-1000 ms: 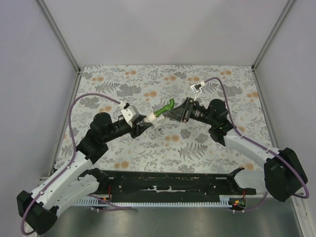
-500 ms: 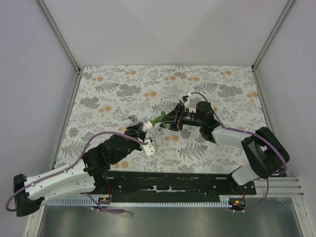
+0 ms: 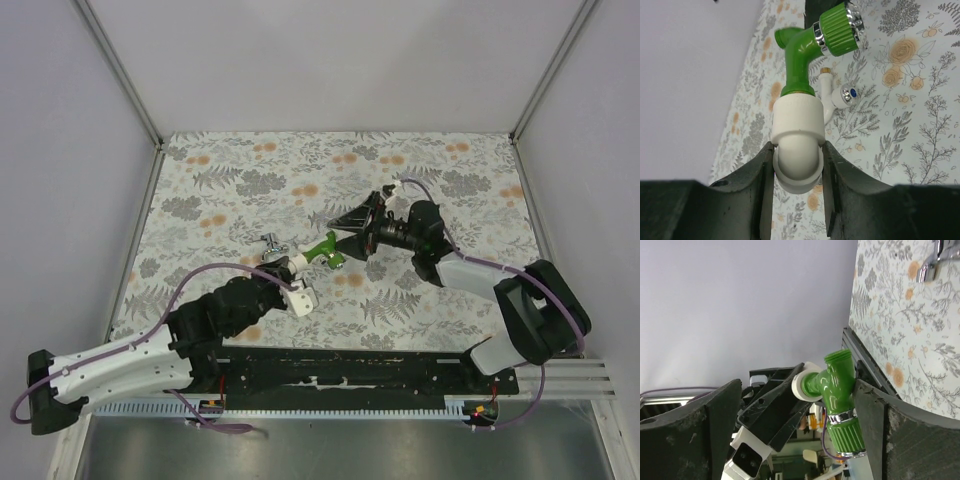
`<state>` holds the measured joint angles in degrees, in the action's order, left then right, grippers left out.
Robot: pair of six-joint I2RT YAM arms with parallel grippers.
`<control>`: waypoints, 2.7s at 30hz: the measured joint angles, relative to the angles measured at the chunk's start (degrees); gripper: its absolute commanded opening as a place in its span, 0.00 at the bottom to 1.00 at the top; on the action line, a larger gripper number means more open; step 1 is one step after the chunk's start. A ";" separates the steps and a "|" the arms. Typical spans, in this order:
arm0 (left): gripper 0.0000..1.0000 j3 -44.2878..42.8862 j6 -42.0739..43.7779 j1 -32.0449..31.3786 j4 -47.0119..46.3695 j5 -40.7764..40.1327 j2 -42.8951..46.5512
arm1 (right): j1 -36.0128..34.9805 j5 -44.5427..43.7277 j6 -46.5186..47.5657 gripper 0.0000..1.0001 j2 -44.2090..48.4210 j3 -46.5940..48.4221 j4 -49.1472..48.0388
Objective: Install the water faucets
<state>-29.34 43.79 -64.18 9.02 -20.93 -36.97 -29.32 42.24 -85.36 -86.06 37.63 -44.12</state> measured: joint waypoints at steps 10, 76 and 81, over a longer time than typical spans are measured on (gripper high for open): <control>0.02 -4.15 -20.74 17.22 7.37 13.70 -3.41 | 8.04 0.02 18.27 0.98 10.80 -0.09 9.46; 0.92 -6.75 -22.62 16.46 3.28 16.06 3.48 | -6.12 -4.92 -1.05 0.03 -8.50 -0.55 -24.33; 0.93 -8.68 -45.88 16.46 4.11 9.35 5.62 | -5.40 -8.28 7.80 0.03 -3.52 -0.39 -18.10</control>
<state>-38.02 -2.09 -47.72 13.13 -11.57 -31.35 -34.72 33.95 -77.56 -89.58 37.23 -62.22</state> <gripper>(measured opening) 0.918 0.349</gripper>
